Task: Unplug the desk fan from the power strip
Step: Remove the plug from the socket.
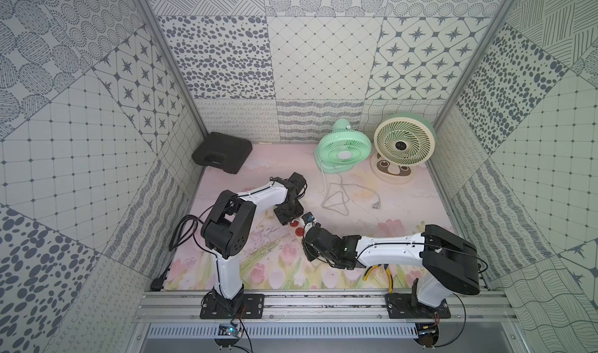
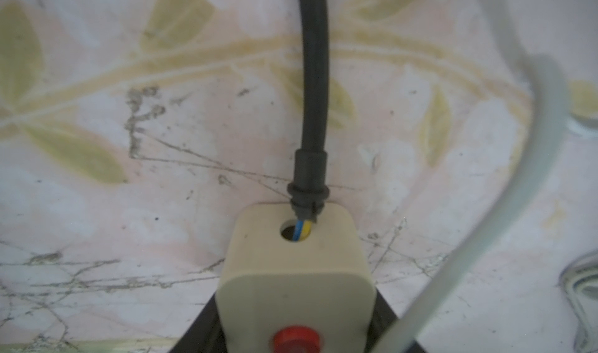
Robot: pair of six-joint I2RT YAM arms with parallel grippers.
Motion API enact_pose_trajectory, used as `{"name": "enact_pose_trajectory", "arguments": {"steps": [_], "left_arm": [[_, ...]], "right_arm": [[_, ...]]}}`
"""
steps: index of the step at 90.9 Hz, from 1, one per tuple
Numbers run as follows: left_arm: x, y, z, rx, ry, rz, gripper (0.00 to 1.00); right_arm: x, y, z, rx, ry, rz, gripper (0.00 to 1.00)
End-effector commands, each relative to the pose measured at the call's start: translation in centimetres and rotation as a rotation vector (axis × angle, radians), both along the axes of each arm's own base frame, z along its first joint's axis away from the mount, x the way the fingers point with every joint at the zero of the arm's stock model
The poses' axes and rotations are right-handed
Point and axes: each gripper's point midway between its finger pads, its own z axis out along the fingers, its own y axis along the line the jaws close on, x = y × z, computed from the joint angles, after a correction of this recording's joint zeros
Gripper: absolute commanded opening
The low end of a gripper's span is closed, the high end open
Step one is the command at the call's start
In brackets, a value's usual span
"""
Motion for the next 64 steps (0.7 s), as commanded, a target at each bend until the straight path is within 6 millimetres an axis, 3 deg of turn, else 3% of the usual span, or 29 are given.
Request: {"name": "enact_pose_trajectory", "arguments": {"steps": [1,28,64], "left_arm": [[0.0,2.3,-1.0,0.142,-0.009,-0.107,0.00],[0.0,2.3,-0.9,0.142,-0.010,-0.110,0.00],[0.0,2.3,-0.8,0.141,-0.014,-0.113,0.00]], "right_arm": [[0.9,0.4,2.3,-0.081,-0.155,-0.019,0.00],[-1.1,3.4,2.7,-0.276,-0.349,0.083,0.00],[-1.3,3.5,2.4,-0.286,-0.348,0.089,0.00]]}}
